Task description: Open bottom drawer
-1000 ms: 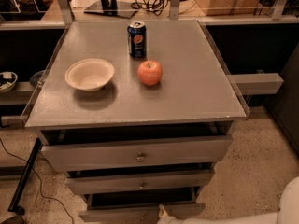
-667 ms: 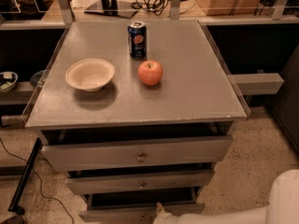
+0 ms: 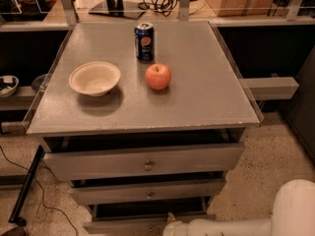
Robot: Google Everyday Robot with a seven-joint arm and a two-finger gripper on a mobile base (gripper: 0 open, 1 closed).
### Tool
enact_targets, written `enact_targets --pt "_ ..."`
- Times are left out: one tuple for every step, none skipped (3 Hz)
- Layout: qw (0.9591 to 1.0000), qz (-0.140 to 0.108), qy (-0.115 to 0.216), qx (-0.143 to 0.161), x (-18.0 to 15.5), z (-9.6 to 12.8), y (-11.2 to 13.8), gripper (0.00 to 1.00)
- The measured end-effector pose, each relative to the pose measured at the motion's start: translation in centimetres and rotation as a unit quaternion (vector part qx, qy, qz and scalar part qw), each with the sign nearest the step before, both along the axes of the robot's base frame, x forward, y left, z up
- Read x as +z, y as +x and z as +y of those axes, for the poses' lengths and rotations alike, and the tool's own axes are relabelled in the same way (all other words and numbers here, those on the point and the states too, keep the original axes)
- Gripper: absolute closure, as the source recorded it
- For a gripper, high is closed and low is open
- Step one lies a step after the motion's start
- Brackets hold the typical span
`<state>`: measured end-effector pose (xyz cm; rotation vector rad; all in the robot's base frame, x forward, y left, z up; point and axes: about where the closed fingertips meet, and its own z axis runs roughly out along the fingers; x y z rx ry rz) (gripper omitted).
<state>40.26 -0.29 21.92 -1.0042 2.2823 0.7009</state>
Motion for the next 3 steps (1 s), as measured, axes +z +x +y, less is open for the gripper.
enact_targets --pt "1.0000 -0.007 -0.005 -0.005 0.0 -0.3 0.9 0.00" --pt "0.9996 -0.015 -0.019 -0.013 -0.2 -0.7 2.2 0.00" --pt "0.9997 -0.014 -0.018 -0.008 -0.3 -0.4 2.0 0.00"
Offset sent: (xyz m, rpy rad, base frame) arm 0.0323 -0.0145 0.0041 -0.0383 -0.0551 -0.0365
